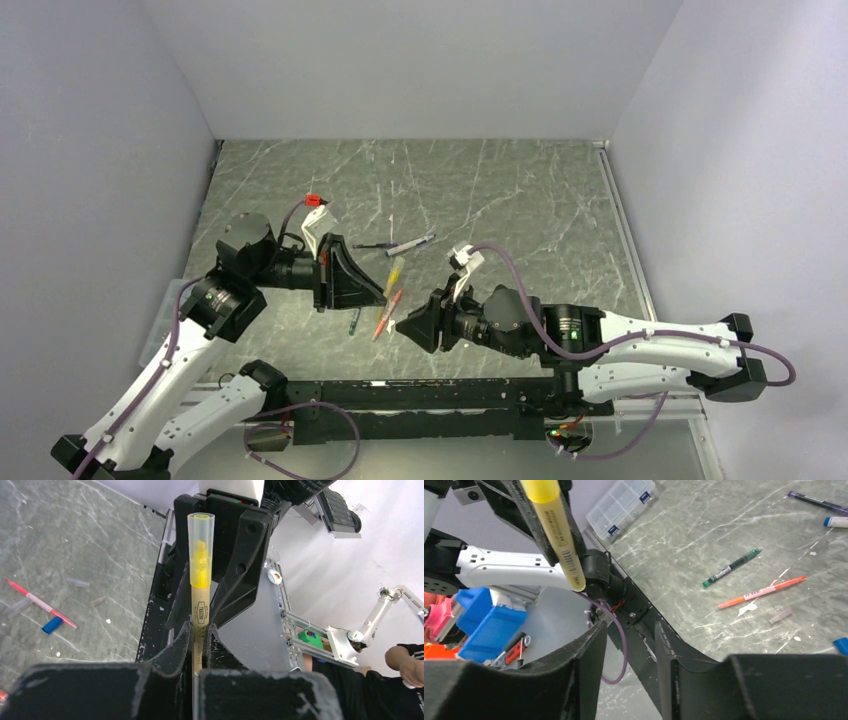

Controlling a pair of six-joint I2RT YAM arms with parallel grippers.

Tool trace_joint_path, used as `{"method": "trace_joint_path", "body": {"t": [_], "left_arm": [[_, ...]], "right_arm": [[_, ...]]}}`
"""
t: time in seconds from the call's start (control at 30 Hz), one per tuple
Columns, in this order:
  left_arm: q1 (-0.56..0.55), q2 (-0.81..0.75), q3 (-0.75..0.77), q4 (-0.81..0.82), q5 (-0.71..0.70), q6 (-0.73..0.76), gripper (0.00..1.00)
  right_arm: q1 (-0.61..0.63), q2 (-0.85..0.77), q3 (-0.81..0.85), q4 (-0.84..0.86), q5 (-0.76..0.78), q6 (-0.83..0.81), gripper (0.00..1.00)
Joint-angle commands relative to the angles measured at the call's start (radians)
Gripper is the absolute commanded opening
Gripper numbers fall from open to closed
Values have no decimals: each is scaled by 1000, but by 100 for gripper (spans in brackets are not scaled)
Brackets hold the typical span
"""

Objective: Insert the pens into the pen caps
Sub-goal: Press the pen cap onto the pen.

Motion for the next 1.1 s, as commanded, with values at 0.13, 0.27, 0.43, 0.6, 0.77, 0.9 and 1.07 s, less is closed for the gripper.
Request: {"method": "trace_joint_path", "body": {"t": [0.13, 0.27, 0.43, 0.6, 0.77, 0.9, 1.07], "left_arm": [[3, -25, 25, 57, -15, 13, 0], [3, -34, 16, 69, -17, 5, 0], [3, -38, -4, 113, -13, -29, 0], [4, -38, -25, 150, -9, -56, 0], [3, -44, -28, 147, -11, -61, 0], [3, -47, -27, 139, -12, -59, 0], [2, -50, -31, 151, -2, -68, 0]], "right_arm": [[2, -70, 9, 26, 41, 9, 58], [2, -90, 21, 48, 80, -2, 65], [2, -79, 63, 77, 123, -40, 71], [3, -28, 135, 101, 140, -91, 73], [2, 23, 202, 127, 133, -132, 73], [2, 55, 242, 141, 130, -154, 73], [2, 77, 258, 163, 158, -175, 67]]}}
